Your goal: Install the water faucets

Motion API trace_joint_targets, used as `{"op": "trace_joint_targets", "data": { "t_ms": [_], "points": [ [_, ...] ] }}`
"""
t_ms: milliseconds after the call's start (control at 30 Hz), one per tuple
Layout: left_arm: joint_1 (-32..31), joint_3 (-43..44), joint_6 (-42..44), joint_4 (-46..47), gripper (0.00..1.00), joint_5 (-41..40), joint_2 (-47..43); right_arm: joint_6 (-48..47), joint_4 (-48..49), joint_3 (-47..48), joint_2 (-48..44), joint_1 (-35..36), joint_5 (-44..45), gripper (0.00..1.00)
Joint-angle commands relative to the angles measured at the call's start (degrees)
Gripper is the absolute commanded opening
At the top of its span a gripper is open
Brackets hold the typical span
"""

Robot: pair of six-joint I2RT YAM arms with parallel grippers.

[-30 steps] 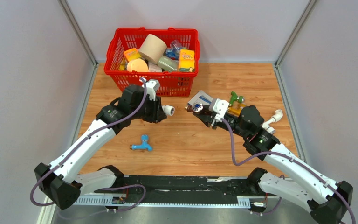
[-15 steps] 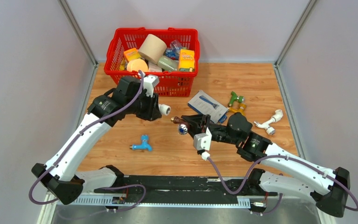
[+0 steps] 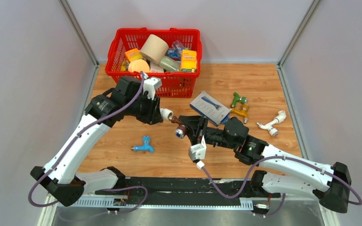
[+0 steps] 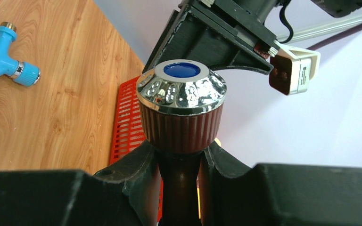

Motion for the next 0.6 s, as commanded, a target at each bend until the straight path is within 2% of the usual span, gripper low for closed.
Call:
{"op": "trace_joint_targets", "data": {
  "t_ms": [0,567],
  "points": [
    [-0.24,2.20,1.16,-0.07,0.00,2.09,-1.35,-4.39,3.95,-0.49,0.78,1.63,2.25,0.00],
    [-1.11,2.20,0.72,0.37,0.00,3.67,-2.40,-7.82,6.50,-2.25,2.10,1.98,5.60,0.00]
  ]
}}
